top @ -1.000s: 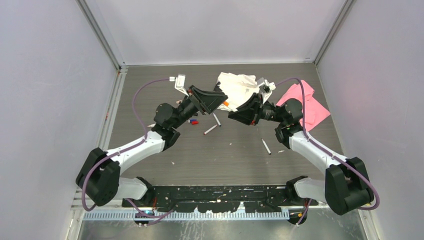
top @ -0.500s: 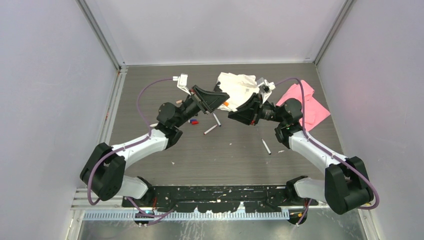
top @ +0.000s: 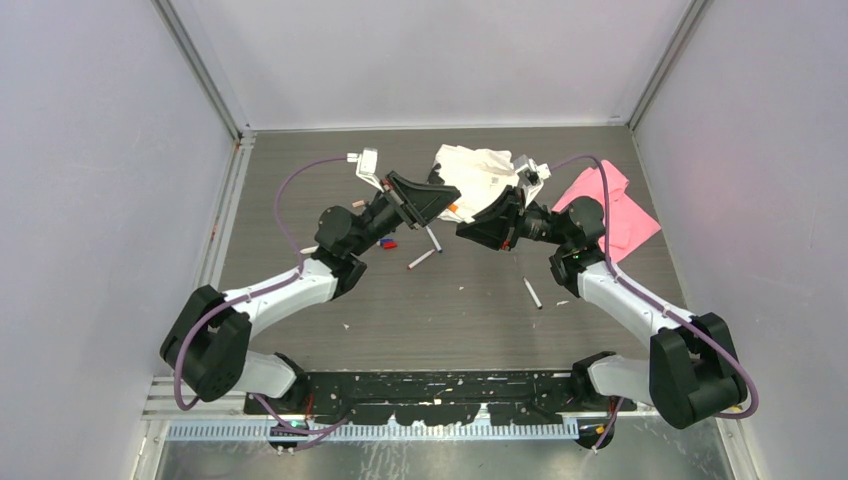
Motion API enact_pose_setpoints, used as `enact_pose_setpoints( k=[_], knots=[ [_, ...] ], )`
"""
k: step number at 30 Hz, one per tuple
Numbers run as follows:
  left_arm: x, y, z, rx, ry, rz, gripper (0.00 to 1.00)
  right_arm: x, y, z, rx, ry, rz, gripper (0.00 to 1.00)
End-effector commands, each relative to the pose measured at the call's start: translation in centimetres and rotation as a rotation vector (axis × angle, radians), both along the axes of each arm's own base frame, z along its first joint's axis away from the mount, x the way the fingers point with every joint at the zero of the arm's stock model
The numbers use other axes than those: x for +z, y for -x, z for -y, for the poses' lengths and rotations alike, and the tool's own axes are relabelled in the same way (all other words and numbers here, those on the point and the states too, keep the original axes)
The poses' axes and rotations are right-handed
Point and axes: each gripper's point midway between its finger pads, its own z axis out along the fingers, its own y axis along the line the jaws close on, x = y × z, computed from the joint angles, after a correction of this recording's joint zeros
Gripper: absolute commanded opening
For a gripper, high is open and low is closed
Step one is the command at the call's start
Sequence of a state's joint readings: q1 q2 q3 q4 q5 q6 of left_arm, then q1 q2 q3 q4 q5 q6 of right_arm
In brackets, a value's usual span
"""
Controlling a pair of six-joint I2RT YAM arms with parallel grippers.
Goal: Insert the pens into the pen caps
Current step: Press the pen cap onto the pen.
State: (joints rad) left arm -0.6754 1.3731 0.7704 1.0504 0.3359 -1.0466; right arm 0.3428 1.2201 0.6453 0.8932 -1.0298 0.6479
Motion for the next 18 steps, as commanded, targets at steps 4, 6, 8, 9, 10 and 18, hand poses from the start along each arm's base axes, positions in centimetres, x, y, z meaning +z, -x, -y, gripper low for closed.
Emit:
enact_pose_setpoints(
  k=[4,6,8,9,10,18],
  knots=[
    [3.0,0.5,0.1,0.013,0.048,0.1,0.17,1.2,-0.6,0.1,-0.019,-0.023,0.035,0.01],
    [2.9,0.6,0.2,0.01,0.042,0.106,0.03,1.1,-0.6,0.1,-0.02,-0.021,0.031,0.01],
    [2.7,0.8,0.5,0.006,0.029,0.11,0.01,1.1,-0.6,0.1,-0.02,-0.019,0.027,0.01],
    [2.5,1.0,0.7,0.002,0.016,0.116,0.01,1.2,-0.6,0.0,-0.02,-0.019,0.028,0.01],
    [2.3,1.3,0.9,-0.006,0.002,0.121,0.01,1.2,-0.7,0.0,-0.021,-0.018,0.025,0.01],
    [-3.8,5.9,3.2,-0.187,-0.148,0.151,0.01,2.8,-0.4,0.1,-0.006,-0.06,0.015,0.01]
  ],
)
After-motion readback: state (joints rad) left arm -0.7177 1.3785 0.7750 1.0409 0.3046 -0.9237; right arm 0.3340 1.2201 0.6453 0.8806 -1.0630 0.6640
